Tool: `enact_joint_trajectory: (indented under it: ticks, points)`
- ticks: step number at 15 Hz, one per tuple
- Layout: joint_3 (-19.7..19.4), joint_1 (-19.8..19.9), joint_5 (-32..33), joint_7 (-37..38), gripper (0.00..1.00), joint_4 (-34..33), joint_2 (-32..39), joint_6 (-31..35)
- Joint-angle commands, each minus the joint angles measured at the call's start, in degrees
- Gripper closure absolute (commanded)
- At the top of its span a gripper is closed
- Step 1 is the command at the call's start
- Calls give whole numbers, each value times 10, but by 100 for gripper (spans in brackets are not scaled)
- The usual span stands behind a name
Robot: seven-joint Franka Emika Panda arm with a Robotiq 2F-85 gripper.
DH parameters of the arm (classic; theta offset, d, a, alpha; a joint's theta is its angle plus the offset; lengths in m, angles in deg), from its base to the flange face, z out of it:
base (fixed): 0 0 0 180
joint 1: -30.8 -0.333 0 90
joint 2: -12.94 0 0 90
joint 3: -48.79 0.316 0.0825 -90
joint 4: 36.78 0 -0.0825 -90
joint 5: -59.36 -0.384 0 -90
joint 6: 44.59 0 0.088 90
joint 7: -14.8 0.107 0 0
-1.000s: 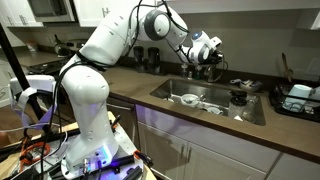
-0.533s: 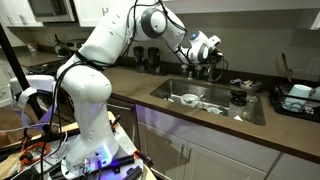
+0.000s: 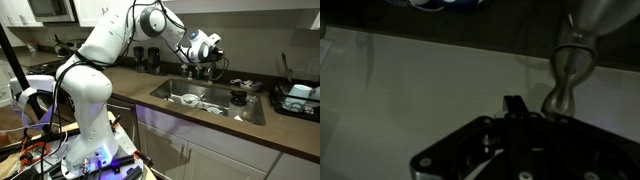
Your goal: Turn off the faucet of the sink.
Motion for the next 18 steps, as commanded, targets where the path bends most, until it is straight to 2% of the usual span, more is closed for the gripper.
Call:
enact_joint_trajectory:
  ticks: [1,10,18]
  points:
    - [-26,-19,-6,10,97,8,-16,14]
    - [20,-6,-4,14,97,13,-16,14]
    - [43,4,1,6,97,38,-42,-39]
